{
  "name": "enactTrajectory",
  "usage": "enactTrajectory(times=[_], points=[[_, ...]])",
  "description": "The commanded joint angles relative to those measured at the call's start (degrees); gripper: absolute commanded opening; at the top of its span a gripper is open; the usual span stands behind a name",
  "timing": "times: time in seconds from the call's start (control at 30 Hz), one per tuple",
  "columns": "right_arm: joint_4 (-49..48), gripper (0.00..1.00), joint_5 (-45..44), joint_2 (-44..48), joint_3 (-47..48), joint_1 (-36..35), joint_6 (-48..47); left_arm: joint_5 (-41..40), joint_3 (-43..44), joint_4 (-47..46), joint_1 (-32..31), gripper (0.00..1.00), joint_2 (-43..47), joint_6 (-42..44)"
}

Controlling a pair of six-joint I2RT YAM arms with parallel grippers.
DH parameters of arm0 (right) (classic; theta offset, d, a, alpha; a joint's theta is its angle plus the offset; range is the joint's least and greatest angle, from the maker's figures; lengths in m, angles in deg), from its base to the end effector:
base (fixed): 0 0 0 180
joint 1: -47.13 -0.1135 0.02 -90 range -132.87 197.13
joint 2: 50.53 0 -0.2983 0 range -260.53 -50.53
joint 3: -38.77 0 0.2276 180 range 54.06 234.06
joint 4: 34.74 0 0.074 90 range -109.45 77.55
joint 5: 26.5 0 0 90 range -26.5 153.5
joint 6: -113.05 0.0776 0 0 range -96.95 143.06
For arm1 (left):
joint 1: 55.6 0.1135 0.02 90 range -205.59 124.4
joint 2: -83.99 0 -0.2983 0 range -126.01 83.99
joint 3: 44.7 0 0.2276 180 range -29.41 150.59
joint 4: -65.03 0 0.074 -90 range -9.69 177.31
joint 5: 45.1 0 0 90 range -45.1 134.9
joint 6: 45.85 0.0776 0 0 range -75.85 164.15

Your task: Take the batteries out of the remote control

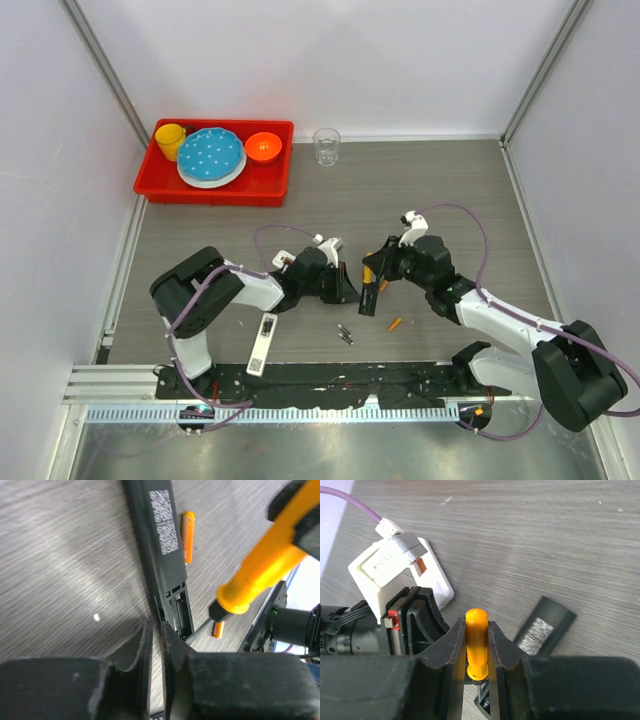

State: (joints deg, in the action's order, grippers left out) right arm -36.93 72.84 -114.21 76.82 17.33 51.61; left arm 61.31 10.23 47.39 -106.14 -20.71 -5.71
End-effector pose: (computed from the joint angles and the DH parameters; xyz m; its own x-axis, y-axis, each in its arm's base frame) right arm 0.1943 0.1258 0.2225 -0.5994 0.2003 -0.7750 -0.3792 0.7816 0.4953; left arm 0.2172 -0.2984 0.1493 -0.9003 -0.0601 -0.4311 0.3171 0.5878 -0.7442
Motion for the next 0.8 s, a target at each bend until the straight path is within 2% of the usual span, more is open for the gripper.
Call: enactTrajectory(times=[0.0, 0.07, 0.1, 0.17, 0.2, 0.3, 0.37, 0.47, 0.63, 0.73, 0.77], points=[[-2.39, 0.01, 1.20, 3.64, 4.21, -0.43, 2.99, -5.24, 1.05, 7.96, 0.97, 0.24, 7.22, 6.70], [-2.21, 0.01, 1.03, 4.18, 4.39, -0.26, 3.52, -7.86, 1.06, 10.94, 0.89, 0.35, 11.79, 9.08], [-2.04, 0.01, 0.94, 4.44, 4.66, -0.34, 3.70, -8.40, 0.71, 12.26, 0.97, 0.46, 13.63, 9.96], [-1.77, 0.01, 1.03, 4.88, 5.01, -0.26, 4.05, -9.98, -0.43, 12.80, 0.89, 0.56, 18.89, 11.54], [-1.95, 0.01, 1.29, 4.97, 5.18, -0.17, 4.23, -10.16, -2.27, 12.02, 0.97, 0.65, 20.75, 11.89], [-3.26, 0.01, 2.69, 5.32, 5.45, 0.01, 5.54, -8.85, -6.31, 9.04, 0.97, 0.77, 27.35, 13.21], [-5.54, 0.01, 4.97, 5.23, 5.45, 0.18, 6.94, -6.14, -8.69, 6.84, 0.89, 0.81, 30.95, 13.74], [-9.49, 0.01, 7.61, 5.49, 5.54, 0.36, 9.66, -3.66, -9.75, 3.23, 0.97, 0.83, 32.28, 14.09], [-13.55, 0.01, 11.66, 5.41, 6.24, 0.45, 13.89, -0.42, -7.56, 2.35, 0.97, 0.82, 28.86, 14.53], [-14.95, 0.01, 12.89, 5.15, 6.33, 0.45, 15.65, 0.82, -5.98, 0.41, 0.89, 0.74, 26.23, 14.01], [-15.48, 0.01, 12.98, 5.32, 5.98, 0.45, 16.00, 0.47, -5.28, 0.32, 0.97, 0.67, 25.78, 14.01]])
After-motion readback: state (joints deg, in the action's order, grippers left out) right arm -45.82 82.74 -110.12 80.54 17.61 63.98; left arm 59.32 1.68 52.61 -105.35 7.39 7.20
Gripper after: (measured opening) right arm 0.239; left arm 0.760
